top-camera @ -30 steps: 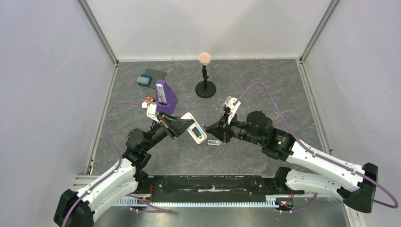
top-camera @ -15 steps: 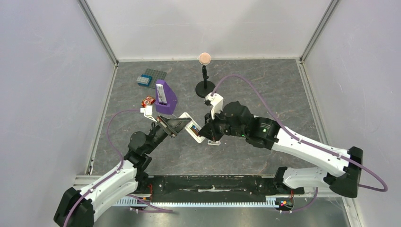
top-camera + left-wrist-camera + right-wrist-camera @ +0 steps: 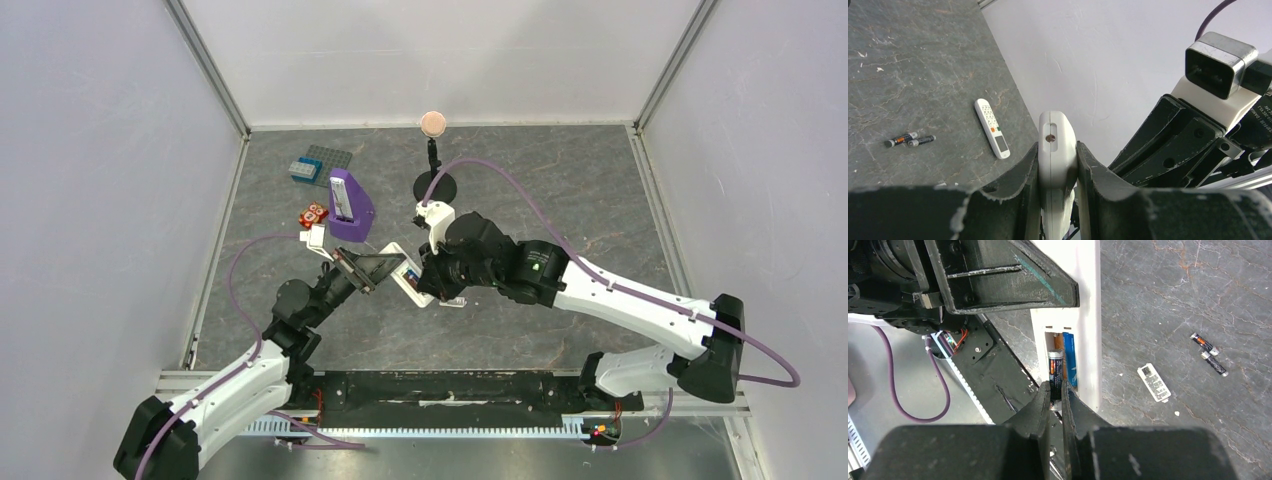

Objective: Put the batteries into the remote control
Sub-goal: Load the battery into the remote control.

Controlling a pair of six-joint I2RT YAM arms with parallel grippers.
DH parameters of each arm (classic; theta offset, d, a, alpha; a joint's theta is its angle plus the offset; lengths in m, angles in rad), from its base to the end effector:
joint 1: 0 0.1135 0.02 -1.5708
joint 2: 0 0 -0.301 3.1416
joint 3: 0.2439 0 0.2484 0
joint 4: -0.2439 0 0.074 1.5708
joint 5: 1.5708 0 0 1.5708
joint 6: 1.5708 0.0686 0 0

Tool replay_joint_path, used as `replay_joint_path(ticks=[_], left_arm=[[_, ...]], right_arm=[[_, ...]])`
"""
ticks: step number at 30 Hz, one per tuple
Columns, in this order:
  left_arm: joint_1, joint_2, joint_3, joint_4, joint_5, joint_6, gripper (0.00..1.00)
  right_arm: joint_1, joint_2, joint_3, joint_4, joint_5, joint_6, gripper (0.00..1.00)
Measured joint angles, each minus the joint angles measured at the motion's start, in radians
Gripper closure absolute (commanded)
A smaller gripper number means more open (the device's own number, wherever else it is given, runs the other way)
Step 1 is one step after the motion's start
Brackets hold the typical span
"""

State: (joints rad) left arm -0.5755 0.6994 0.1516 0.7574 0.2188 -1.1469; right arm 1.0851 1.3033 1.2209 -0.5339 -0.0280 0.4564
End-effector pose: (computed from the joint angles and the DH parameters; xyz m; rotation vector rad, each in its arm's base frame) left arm 0.1300 -0.1021 0.2623 -0.2344 1.5422 -1.5589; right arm 0.1393 0.2679 0.3613 -0.7376 2.2139 0.8641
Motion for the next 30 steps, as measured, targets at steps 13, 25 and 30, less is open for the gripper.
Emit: replay_joint_path(ticks=[13,25,30], left_arm=[[0.0,-0.003,-0.003,-0.002,0.0,-0.006,0.98],[0.0,-0.006,-0.004,-0.026,0.0,-0.016,0.98],[0.005,0.0,-0.005,-0.026,0.001,-0.016,0.98]], right_arm=[[0.021,0.054,0.038,-0.042,0.019,-0.014,0.93],[0.03,0.082,0.058,-0.051,0.061,-0.014,0.9],[0.03,0.103,0.079,-0.06,0.063,-0.014,0.78]])
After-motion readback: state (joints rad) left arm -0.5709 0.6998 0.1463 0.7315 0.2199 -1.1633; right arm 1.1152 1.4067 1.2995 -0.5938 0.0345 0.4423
